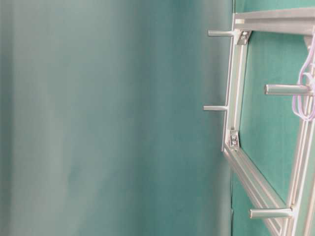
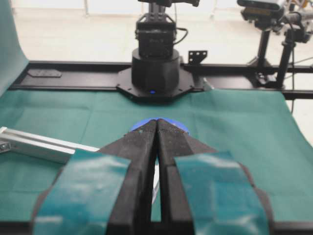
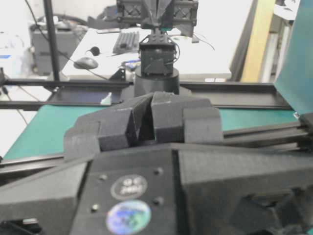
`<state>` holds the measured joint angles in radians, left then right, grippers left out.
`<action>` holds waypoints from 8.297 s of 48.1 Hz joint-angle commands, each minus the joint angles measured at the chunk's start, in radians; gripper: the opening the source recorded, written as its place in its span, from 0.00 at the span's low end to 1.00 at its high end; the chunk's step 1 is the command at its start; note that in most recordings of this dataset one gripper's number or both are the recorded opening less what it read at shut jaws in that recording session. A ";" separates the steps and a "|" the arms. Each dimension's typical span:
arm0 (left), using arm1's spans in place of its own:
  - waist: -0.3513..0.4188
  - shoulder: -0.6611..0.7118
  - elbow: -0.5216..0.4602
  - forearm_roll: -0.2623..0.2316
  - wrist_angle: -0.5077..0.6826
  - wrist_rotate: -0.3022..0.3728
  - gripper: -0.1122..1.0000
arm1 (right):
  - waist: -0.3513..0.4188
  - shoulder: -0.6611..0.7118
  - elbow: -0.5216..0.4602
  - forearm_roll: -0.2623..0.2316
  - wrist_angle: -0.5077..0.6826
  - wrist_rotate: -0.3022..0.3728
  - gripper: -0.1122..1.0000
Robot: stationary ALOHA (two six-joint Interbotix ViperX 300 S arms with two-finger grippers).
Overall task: Find the location of the shaft and insert the gear.
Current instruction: 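Move the right gripper toward the blue gear on the table, then lower the right gripper over the blue gear's hub and close on it, then lift the blue gear and tilt it upright with the right gripper, then carry the upright gear left toward the frame's shaft with the right gripper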
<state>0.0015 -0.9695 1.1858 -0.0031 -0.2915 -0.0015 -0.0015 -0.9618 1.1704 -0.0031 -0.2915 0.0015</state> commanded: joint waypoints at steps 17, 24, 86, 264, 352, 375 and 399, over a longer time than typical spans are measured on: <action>0.003 0.006 -0.051 -0.009 0.084 0.031 0.11 | -0.009 0.014 -0.074 0.005 0.218 0.018 0.10; 0.006 0.006 -0.051 -0.012 0.104 0.029 0.11 | -0.011 0.012 -0.091 0.005 0.250 0.026 0.13; 0.012 -0.046 -0.060 -0.012 0.175 0.032 0.11 | -0.035 0.044 -0.192 0.003 1.040 0.184 0.93; 0.037 -0.051 -0.060 -0.012 0.219 0.026 0.11 | 0.026 0.701 -0.104 0.074 0.761 0.242 0.77; 0.037 -0.051 -0.061 -0.014 0.229 0.025 0.11 | 0.026 0.410 -0.288 0.040 1.068 0.325 0.73; 0.035 -0.043 -0.063 -0.015 0.227 0.021 0.11 | 0.026 0.611 -0.476 -0.021 1.043 0.390 0.73; 0.035 -0.052 -0.066 -0.015 0.230 0.021 0.11 | 0.021 0.867 -0.749 -0.084 1.077 0.390 0.73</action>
<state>0.0353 -1.0247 1.1459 -0.0153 -0.0583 0.0215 0.0230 -0.0951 0.4740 -0.0782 0.7823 0.3912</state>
